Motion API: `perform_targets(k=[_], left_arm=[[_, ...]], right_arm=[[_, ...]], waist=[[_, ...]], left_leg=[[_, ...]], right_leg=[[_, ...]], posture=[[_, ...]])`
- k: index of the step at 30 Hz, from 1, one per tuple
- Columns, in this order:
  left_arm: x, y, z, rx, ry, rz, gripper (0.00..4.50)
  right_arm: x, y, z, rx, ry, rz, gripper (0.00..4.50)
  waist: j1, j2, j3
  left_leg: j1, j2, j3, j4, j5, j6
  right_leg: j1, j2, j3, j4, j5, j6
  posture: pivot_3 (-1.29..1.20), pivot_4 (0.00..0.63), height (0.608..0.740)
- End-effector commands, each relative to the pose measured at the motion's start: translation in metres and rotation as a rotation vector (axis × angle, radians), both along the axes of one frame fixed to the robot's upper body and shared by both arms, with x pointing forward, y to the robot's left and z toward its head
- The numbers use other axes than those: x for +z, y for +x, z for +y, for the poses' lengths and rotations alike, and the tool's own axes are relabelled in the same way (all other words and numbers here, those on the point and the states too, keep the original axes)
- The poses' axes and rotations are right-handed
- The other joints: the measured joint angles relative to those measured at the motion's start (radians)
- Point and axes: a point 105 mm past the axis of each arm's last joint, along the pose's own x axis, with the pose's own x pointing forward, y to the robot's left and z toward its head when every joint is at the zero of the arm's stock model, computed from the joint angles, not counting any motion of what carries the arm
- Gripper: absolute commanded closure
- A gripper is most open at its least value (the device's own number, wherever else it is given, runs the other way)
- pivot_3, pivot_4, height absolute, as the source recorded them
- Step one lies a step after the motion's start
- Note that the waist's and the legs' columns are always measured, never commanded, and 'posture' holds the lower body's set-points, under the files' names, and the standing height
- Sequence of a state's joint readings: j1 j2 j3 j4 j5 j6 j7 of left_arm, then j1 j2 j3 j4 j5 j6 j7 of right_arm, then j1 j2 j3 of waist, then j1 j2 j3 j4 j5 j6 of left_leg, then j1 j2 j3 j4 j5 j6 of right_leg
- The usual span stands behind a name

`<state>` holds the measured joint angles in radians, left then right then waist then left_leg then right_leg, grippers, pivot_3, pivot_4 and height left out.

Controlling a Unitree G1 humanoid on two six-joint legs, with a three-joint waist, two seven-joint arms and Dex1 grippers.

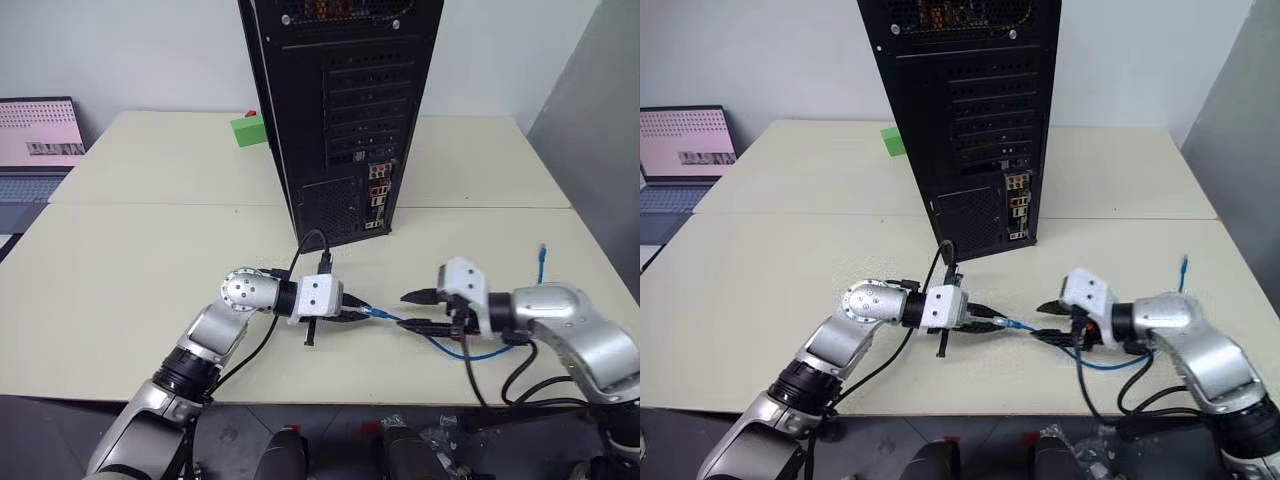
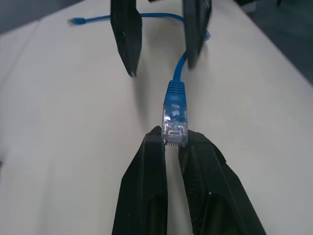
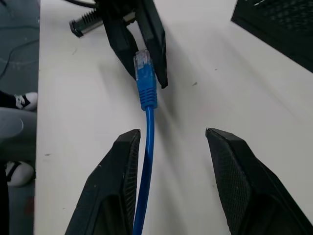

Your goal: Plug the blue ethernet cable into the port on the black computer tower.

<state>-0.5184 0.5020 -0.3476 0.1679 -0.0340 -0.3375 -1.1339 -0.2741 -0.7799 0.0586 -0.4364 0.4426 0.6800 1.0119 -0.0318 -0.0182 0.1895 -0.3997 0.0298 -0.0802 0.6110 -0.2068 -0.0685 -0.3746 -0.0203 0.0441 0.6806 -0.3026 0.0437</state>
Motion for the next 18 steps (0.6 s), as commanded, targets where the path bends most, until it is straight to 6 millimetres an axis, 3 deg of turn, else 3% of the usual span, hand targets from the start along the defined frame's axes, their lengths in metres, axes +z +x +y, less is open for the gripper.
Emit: perform_targets(k=[1, 9, 18], left_arm=[[0.013, 0.003, 0.006, -0.05, -0.048, -0.323, 4.3], [0.026, -0.002, 0.012, -0.149, -0.138, -0.695, 4.3], [0.031, -0.002, 0.011, -0.161, -0.18, -0.765, 4.3]], right_arm=[[0.018, -0.009, 0.004, -0.001, 0.12, 0.032, 2.24], [0.017, -0.009, 0.024, 0.003, 0.237, 0.122, 2.24], [0.014, -0.003, 0.042, 0.032, 0.295, 0.166, 2.24]], waist=[[0.001, 0.0, 0.0], [0.0, 0.0, 0.0], [0.001, 0.0, 0.0]], left_leg=[[0.0, 0.0, 0.0, 0.0, 0.0, 0.0], [-0.001, 0.0, 0.0, 0.0, 0.0, 0.0], [-0.001, 0.0, 0.0, 0.0, 0.0, 0.0]], right_leg=[[0.0, 0.0, 0.0, 0.0, 0.0, 0.0], [0.0, 0.0, 0.0, 0.0, 0.0, 0.0], [0.0, 0.0, 0.0, 0.0, 0.001, 0.001]], posture=[[0.0, 0.15, 0.74], [0.0, 0.15, 0.74], [0.0, 0.15, 0.74]])
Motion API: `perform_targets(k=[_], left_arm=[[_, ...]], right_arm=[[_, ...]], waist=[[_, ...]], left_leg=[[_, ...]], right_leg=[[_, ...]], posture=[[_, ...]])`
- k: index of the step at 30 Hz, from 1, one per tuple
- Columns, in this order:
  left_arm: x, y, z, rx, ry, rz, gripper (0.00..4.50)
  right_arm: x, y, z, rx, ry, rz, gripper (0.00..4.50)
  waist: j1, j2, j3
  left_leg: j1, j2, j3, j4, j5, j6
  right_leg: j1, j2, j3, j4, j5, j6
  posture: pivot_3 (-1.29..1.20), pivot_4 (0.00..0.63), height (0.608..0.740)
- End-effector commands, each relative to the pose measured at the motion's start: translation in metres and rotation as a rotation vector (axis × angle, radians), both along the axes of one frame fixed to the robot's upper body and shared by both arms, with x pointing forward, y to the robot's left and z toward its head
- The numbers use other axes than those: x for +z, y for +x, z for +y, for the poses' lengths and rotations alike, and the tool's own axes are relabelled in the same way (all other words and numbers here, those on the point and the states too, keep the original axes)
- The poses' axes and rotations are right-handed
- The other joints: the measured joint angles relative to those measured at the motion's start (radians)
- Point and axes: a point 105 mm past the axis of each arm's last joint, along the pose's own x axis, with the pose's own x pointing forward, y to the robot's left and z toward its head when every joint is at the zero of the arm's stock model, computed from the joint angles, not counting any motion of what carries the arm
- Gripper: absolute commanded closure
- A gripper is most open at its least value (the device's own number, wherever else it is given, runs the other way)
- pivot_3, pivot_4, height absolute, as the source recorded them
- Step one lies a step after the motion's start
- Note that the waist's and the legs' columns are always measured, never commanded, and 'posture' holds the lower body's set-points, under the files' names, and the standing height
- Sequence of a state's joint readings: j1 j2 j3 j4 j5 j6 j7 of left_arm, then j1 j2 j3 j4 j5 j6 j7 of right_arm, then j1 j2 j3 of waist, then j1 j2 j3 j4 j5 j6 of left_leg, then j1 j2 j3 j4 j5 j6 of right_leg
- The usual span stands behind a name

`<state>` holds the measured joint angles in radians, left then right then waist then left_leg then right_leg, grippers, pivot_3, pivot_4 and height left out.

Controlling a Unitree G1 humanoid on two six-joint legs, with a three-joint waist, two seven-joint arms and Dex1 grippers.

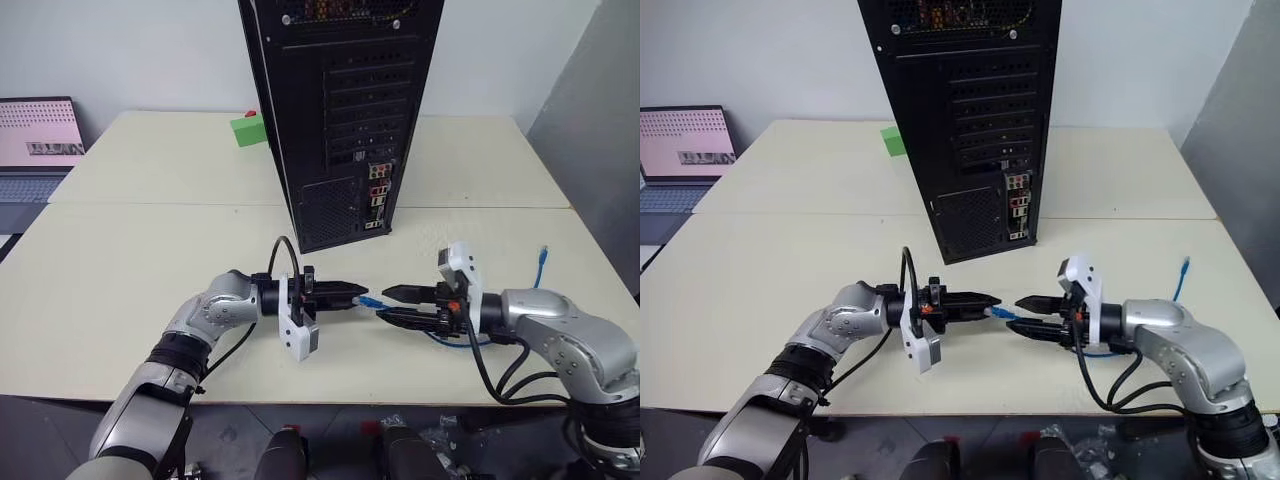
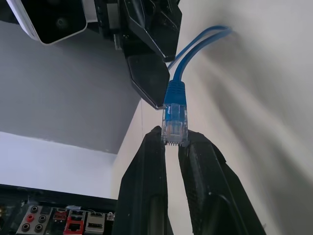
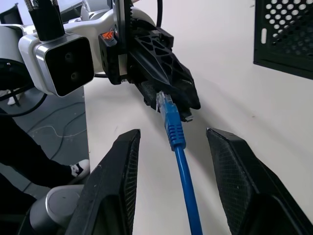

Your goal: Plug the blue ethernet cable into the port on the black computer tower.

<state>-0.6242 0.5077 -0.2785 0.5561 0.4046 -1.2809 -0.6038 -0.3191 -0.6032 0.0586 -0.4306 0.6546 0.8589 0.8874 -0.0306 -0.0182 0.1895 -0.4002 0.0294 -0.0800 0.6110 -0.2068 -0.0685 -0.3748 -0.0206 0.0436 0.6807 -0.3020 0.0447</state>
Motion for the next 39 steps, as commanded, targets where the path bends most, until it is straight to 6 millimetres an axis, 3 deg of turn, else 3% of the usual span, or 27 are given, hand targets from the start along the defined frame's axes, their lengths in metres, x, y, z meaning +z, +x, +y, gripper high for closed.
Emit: perform_targets(k=[1, 4, 7, 15, 24, 25, 31, 36, 39], left_arm=[[0.013, 0.002, 0.001, -0.005, -0.033, -0.061, 4.3], [0.013, 0.003, 0.002, -0.001, -0.033, -0.068, 4.3], [0.013, 0.003, 0.002, 0.001, -0.035, -0.075, 4.3], [0.014, 0.003, 0.003, 0.004, -0.047, -0.09, 4.3], [0.009, 0.005, 0.007, 0.037, -0.048, -0.065, 4.31], [0.007, 0.007, 0.008, 0.051, -0.043, -0.044, 3.61], [-0.006, 0.019, 0.019, 0.164, -0.039, 0.128, 2.57], [-0.02, 0.02, 0.02, 0.285, -0.072, 0.516, 1.66], [-0.011, 0.017, 0.013, 0.345, -0.191, 0.727, 1.05]], right_arm=[[0.01, 0.0, 0.006, 0.026, 0.046, -0.012, 2.24], [0.012, 0.0, 0.01, 0.037, 0.071, 0.006, 2.24], [0.013, 0.002, 0.01, 0.031, 0.082, 0.012, 2.68], [0.016, 0.005, 0.011, 0.024, 0.098, 0.021, 4.45], [0.019, 0.008, 0.009, 0.028, 0.104, 0.037, 4.5], [0.019, 0.008, 0.008, 0.029, 0.1, 0.035, 4.5], [0.022, 0.012, 0.0, -0.008, 0.067, 0.001, 4.5], [0.029, 0.027, -0.015, -0.183, 0.045, -0.104, 4.5], [0.037, 0.038, -0.015, -0.317, 0.037, -0.18, 4.5]], waist=[[0.0, 0.0, 0.0], [-0.001, 0.0, 0.0], [-0.001, 0.0, 0.0], [-0.001, 0.0, 0.0], [-0.001, 0.0, 0.0], [-0.001, 0.0, 0.0], [-0.002, 0.0, 0.0], [-0.003, 0.0, 0.0], [-0.003, 0.0, 0.0]], left_leg=[[0.0, 0.0, 0.0, 0.0, 0.0, 0.0], [0.0, 0.0, 0.0, 0.0, 0.0, 0.0], [0.0, 0.0, 0.0, 0.0, 0.0, 0.0], [0.0, 0.0, 0.0, 0.0, 0.0, 0.0], [0.0, 0.0, 0.0, 0.0, 0.0, 0.0], [0.0, 0.0, 0.0, 0.0, 0.0, 0.0], [0.0, 0.0, 0.0, 0.0, 0.0, 0.0], [0.0, 0.0, 0.0, 0.0, 0.0, 0.0], [0.0, 0.001, 0.0, 0.0, 0.0, 0.0]], right_leg=[[0.0, 0.0, 0.0, 0.0, 0.0, 0.0], [0.0, 0.0, 0.0, 0.0, 0.0, 0.0], [0.0, 0.0, 0.0, 0.0, 0.0, 0.0], [0.0, 0.0, 0.0, 0.0, 0.0, 0.0], [0.0, 0.0, 0.0, 0.0, 0.0, 0.0], [0.0, 0.0, 0.0, 0.0, 0.0, 0.0], [0.0, 0.0, 0.0, 0.001, 0.0, 0.0], [0.0, 0.0, 0.0, 0.001, 0.0, 0.0], [-0.001, 0.0, 0.0, 0.001, 0.0, 0.0]], posture=[[0.0, 0.15, 0.74], [0.0, 0.15, 0.74], [0.0, 0.15, 0.74], [0.0, 0.15, 0.74], [0.0, 0.15, 0.74], [0.0, 0.15, 0.74], [0.0, 0.15, 0.74], [0.0, 0.15, 0.74], [0.0, 0.15, 0.74]])
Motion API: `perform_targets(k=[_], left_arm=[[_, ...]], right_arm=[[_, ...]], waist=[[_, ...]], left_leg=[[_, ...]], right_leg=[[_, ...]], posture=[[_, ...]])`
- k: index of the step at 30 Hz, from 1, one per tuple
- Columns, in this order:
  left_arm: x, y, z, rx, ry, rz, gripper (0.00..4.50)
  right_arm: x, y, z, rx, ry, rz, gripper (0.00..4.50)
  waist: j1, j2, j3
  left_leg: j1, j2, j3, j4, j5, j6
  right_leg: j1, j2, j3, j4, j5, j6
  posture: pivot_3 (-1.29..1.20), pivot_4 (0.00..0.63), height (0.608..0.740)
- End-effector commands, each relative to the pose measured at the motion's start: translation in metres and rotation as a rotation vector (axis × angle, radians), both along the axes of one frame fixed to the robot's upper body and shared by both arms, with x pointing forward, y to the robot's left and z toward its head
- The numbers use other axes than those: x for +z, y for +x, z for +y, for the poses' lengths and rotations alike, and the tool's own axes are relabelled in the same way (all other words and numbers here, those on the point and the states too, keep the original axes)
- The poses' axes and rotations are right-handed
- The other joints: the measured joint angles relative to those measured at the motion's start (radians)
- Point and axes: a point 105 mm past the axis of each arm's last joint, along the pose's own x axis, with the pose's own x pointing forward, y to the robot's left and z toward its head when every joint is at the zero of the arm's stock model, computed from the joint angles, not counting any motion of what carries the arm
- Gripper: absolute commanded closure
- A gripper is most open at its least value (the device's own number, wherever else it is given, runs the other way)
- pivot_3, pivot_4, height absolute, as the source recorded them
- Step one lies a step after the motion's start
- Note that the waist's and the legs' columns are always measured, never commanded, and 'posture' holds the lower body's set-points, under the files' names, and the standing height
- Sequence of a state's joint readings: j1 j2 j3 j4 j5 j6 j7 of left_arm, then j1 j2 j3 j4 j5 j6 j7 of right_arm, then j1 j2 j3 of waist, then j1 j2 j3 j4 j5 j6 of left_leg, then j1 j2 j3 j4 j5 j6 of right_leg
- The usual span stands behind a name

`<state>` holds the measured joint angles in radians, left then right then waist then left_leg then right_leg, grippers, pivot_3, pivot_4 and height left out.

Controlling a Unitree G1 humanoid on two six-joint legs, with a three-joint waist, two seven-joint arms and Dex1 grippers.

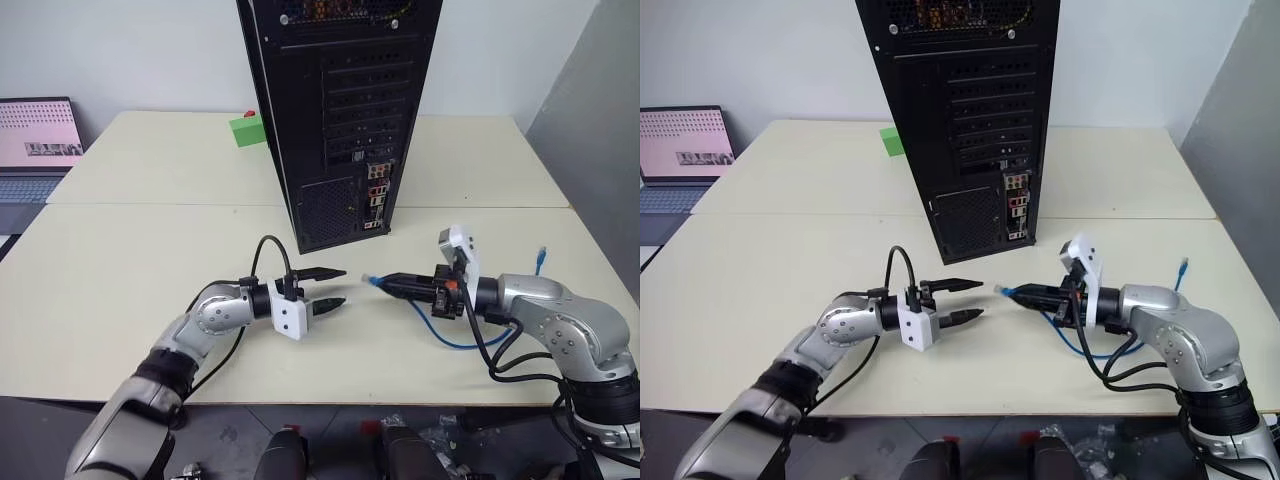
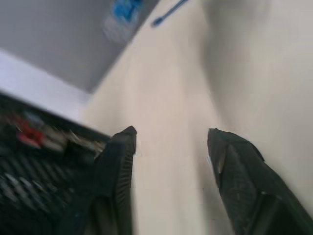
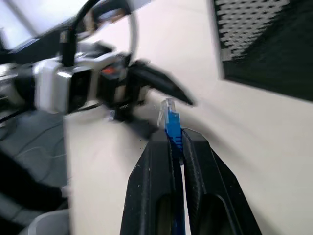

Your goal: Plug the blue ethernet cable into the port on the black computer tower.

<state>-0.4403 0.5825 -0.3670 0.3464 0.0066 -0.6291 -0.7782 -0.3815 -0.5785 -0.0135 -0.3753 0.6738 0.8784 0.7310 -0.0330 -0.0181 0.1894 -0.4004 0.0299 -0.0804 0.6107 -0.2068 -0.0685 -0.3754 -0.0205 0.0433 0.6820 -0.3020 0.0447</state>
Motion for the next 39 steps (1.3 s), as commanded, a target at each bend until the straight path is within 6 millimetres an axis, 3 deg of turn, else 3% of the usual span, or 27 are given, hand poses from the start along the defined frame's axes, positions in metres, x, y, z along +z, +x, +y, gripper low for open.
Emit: perform_targets(k=[1, 6, 15, 25, 39], left_arm=[[0.026, -0.004, -0.014, 0.062, -0.161, 0.172, 0.84], [0.036, -0.002, -0.022, 0.24, -0.298, 0.283, 0.71], [0.077, 0.026, -0.001, 0.559, -0.514, 0.168, 0.71], [0.082, 0.015, -0.012, 0.501, -0.564, 0.237, 0.71], [0.083, 0.015, -0.012, 0.498, -0.57, 0.245, 0.71]], right_arm=[[0.021, 0.009, 0.001, -0.147, 0.0, -0.138, 4.5], [0.024, 0.023, 0.018, -0.404, 0.043, -0.177, 4.5], [0.035, 0.05, 0.034, -0.679, 0.17, -0.146, 4.5], [0.041, 0.06, 0.043, -0.737, 0.22, -0.119, 4.5], [0.048, 0.078, 0.047, -0.737, 0.232, -0.134, 4.5]], waist=[[0.0, 0.0, 0.0], [-0.005, 0.0, 0.0], [-0.001, 0.0, 0.0], [0.0, 0.0, 0.0], [-0.001, 0.0, 0.0]], left_leg=[[0.0, 0.0, 0.0, 0.0, 0.0, 0.0], [0.0, 0.0, -0.001, 0.0, 0.0, 0.0], [0.0, 0.0, -0.001, 0.0, 0.0, 0.0], [0.0, 0.0, 0.0, -0.001, 0.0, 0.0], [-0.001, 0.0, 0.0, -0.001, 0.0, 0.0]], right_leg=[[0.0, 0.0, 0.0, 0.0, 0.0, 0.0], [0.0, 0.001, 0.0, 0.0, 0.0, 0.0], [-0.001, 0.001, 0.0, 0.0, 0.0, 0.0], [-0.001, 0.0, 0.001, 0.0, 0.0, 0.0], [-0.003, 0.0, 0.001, 0.0, 0.0, 0.0]], posture=[[0.0, 0.15, 0.74], [0.0, 0.15, 0.74], [0.0, 0.15, 0.74], [0.0, 0.15, 0.74], [0.0, 0.15, 0.74]])
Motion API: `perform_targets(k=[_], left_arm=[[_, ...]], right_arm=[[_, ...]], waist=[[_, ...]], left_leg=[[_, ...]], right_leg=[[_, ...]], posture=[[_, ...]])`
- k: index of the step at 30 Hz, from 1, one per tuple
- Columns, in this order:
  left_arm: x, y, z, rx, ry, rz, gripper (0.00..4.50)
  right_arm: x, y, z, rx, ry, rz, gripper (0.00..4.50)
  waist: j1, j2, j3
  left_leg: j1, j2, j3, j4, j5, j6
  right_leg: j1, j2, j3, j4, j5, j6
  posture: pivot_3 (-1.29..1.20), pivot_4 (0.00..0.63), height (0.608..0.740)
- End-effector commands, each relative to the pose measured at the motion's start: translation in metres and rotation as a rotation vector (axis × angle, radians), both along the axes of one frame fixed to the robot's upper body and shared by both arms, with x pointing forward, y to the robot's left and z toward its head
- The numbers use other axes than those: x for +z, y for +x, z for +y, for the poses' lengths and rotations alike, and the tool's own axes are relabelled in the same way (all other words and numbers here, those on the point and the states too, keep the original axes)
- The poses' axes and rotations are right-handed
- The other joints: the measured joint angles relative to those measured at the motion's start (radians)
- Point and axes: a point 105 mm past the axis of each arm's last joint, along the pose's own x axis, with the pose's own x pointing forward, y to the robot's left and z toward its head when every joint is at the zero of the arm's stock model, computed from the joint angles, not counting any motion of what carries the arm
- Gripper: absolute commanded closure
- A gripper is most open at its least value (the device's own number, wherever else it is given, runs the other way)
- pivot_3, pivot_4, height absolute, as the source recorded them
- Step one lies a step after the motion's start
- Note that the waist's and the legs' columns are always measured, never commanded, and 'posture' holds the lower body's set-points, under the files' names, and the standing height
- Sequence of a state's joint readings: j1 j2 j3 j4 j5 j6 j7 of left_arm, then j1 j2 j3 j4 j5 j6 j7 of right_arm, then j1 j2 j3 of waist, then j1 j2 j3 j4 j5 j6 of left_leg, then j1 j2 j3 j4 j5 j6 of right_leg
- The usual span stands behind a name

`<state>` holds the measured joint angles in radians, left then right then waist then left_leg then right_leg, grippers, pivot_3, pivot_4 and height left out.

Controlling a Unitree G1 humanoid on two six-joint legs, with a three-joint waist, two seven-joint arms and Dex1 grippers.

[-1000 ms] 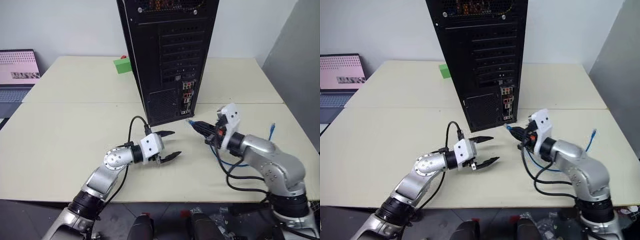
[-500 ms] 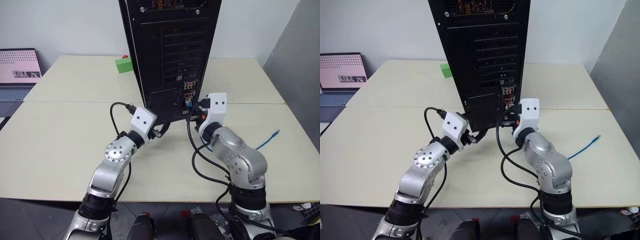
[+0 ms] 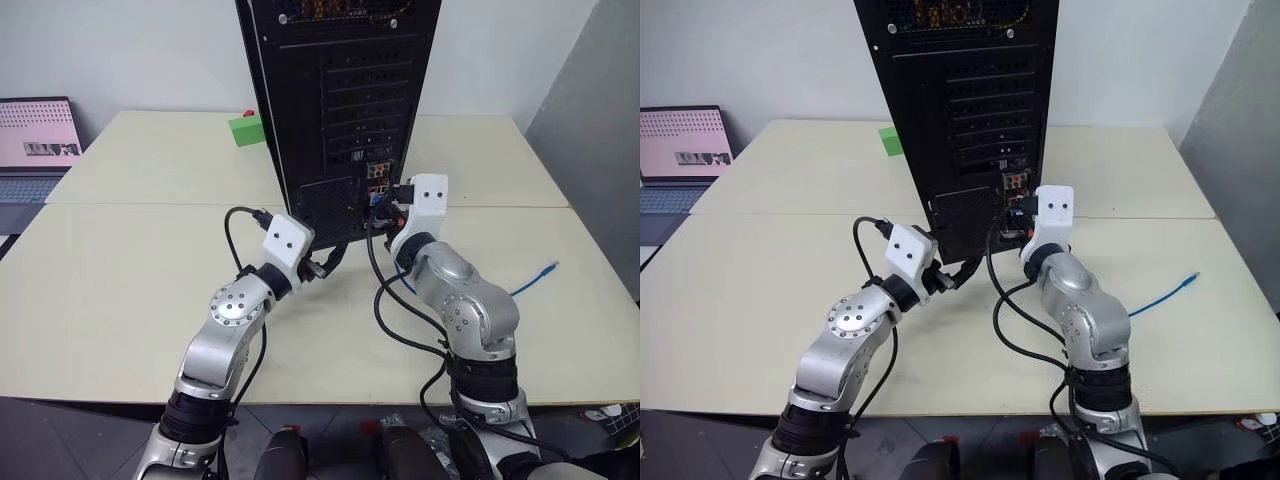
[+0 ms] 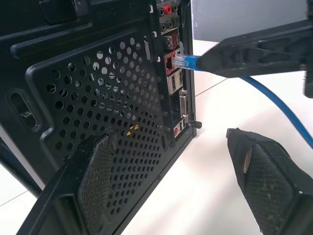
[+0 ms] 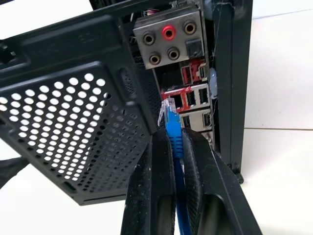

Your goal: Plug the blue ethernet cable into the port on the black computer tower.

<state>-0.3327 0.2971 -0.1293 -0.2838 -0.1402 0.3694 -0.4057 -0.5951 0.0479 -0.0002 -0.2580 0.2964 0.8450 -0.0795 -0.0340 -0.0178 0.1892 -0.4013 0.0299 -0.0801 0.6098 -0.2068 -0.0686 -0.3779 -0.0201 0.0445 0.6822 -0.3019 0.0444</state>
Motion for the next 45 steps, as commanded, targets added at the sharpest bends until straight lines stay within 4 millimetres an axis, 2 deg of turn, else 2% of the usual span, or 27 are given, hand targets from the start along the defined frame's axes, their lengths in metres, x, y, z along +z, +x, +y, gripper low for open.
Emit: perform_targets(k=[1, 11, 27, 36, 45], left_arm=[[0.016, -0.006, -0.003, -0.022, -0.011, -0.063, 0.71], [0.015, -0.007, -0.004, -0.017, -0.007, -0.068, 0.71], [0.013, -0.007, -0.011, -0.031, -0.008, -0.076, 0.71], [0.01, -0.004, -0.015, -0.034, 0.017, -0.089, 0.71], [0.008, -0.003, -0.017, -0.025, 0.024, -0.094, 0.71]], right_arm=[[0.019, 0.002, 0.001, 0.007, 0.025, -0.072, 4.5], [0.02, 0.008, -0.001, 0.02, -0.003, -0.076, 4.5], [0.023, 0.019, -0.013, 0.052, -0.151, -0.108, 4.5], [0.035, 0.024, -0.004, 0.104, -0.232, -0.138, 4.5], [0.051, 0.028, 0.0, 0.142, -0.214, -0.132, 4.5]], waist=[[0.0, 0.0, 0.0], [-0.002, 0.0, 0.0], [-0.011, 0.0, 0.0], [-0.02, 0.0, 0.0], [-0.027, 0.0, 0.0]], left_leg=[[0.0, 0.0, 0.0, 0.0, 0.0, 0.0], [0.0, 0.0, 0.0, 0.0, 0.0, 0.0], [0.0, 0.0, 0.0, 0.0, 0.0, 0.0], [0.0, 0.0, 0.0, 0.0, 0.0, 0.0], [0.0, 0.001, 0.0, 0.0, 0.0, 0.0]], right_leg=[[0.0, 0.0, 0.0, 0.0, 0.0, 0.0], [0.0, 0.0, 0.0, 0.0, 0.0, 0.0], [-0.001, 0.0, 0.0, 0.0, 0.0, 0.0], [-0.001, 0.0, 0.001, 0.0, 0.0, 0.0], [-0.001, 0.001, 0.001, 0.001, 0.0, 0.0]], posture=[[0.0, 0.15, 0.74], [0.0, 0.15, 0.74], [0.0, 0.15, 0.74], [0.0, 0.15, 0.74], [0.0, 0.15, 0.74]])
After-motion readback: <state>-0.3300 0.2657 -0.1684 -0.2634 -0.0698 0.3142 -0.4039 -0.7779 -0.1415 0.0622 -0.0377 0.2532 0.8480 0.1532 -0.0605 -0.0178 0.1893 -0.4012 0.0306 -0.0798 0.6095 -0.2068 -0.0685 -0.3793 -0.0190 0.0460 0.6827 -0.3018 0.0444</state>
